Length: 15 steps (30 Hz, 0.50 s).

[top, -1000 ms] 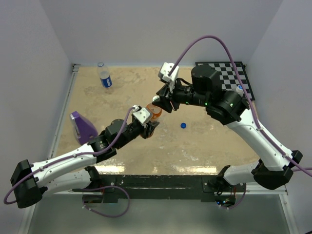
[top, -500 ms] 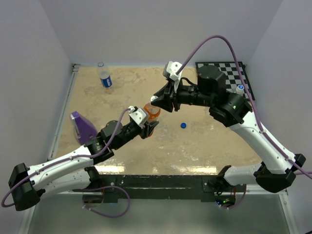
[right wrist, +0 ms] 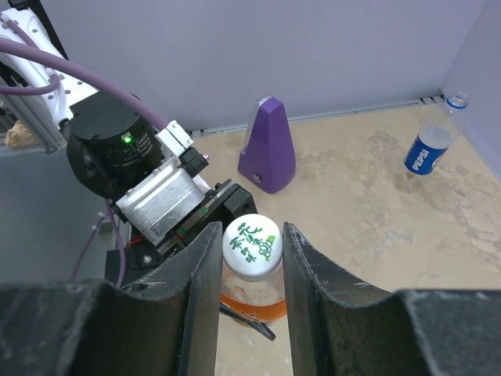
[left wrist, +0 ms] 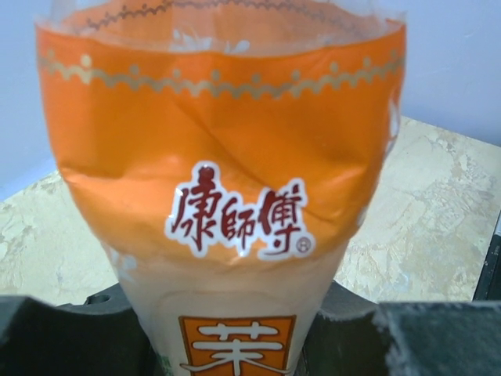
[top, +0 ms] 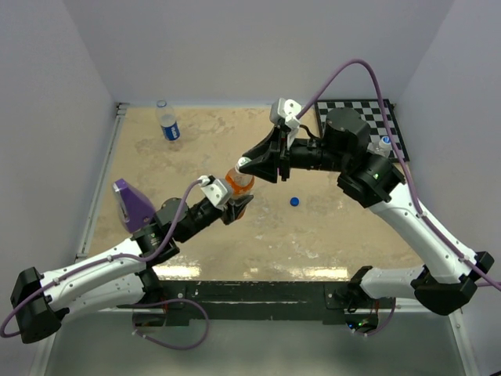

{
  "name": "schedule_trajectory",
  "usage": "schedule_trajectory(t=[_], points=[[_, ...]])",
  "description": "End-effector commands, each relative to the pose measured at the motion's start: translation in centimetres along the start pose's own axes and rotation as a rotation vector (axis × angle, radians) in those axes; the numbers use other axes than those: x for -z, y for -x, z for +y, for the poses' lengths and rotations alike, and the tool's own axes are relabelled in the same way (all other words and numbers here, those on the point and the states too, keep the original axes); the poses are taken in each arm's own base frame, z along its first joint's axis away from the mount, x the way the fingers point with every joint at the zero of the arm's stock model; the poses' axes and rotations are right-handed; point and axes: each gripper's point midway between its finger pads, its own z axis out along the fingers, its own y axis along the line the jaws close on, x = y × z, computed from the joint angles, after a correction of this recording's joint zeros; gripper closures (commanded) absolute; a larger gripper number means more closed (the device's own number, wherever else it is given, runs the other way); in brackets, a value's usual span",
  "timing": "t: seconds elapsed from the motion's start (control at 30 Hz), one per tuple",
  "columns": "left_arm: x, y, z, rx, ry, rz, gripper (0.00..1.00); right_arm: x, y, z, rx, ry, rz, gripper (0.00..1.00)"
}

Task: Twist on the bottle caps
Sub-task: Screw the bottle cap onto the plastic bottle.

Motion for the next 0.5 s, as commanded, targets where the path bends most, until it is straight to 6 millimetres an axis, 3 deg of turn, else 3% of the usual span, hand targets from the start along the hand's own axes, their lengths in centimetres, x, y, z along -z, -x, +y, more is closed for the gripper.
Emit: schedule_trajectory(t=[0.0, 0.47], points=[[0.2, 3.9, -0.1, -0.029, -0.022, -0.136, 0.87, 0.1, 0.3, 0.1, -0.013, 0.011, 0.003, 0.82], [0.2, 4.5, -0.1, -0.083, -0.030, -0.133, 0.87, -0.2, -2.5, -0.5, -0.026, 0.026, 0.143, 0.83]])
